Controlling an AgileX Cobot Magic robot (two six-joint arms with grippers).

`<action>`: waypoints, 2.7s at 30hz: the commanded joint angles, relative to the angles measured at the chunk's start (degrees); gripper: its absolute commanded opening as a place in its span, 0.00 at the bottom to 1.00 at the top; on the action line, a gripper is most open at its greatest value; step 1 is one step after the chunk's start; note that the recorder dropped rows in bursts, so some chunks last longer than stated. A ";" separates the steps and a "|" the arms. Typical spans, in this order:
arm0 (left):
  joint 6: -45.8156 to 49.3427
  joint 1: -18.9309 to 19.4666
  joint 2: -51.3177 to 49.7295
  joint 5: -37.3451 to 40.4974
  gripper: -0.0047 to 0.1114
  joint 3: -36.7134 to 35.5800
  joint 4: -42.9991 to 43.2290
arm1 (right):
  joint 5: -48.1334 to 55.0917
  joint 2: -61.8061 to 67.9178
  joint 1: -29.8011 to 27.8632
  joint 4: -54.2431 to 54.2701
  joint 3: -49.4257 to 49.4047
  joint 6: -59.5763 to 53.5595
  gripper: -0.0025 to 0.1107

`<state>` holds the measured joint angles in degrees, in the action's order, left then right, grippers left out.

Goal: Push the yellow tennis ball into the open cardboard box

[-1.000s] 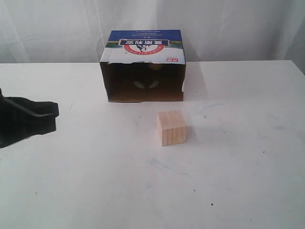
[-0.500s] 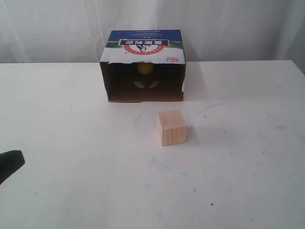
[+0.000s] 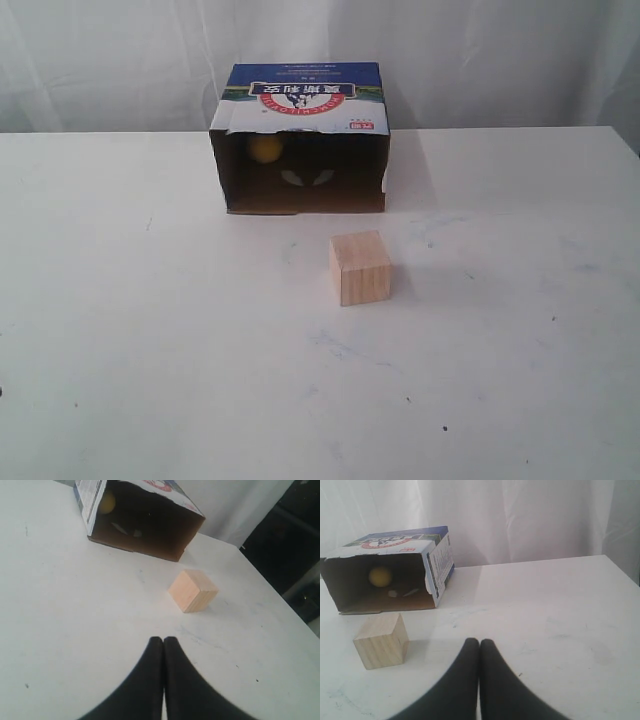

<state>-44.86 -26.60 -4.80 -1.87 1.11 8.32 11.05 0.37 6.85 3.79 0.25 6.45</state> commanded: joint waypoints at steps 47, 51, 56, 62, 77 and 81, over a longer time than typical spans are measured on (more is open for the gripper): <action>43.64 4.78 4.80 3.62 0.04 -1.11 -8.32 | -0.40 -0.37 -0.06 -0.10 -0.25 -0.17 0.02; 43.64 4.78 4.80 3.62 0.04 -1.11 -8.32 | -0.40 -0.37 -0.06 -0.10 -0.25 -0.17 0.02; 43.64 4.78 4.80 3.62 0.04 -1.11 -8.32 | -0.40 -0.37 -0.06 -0.10 -0.25 -0.17 0.02; 43.64 4.78 4.80 3.62 0.04 -1.11 -8.32 | -0.40 -0.37 -0.06 -0.10 -0.25 -0.17 0.02; 43.64 4.78 4.80 3.62 0.04 -1.11 -8.32 | -0.40 -0.37 -0.06 -0.10 -0.25 -0.17 0.02; 43.64 4.78 4.80 3.62 0.04 -1.11 -8.32 | -0.40 -0.37 -0.06 -0.10 -0.25 -0.17 0.02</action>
<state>-1.29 -21.98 -0.31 1.52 0.23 0.68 11.05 0.37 6.85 3.79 0.25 6.45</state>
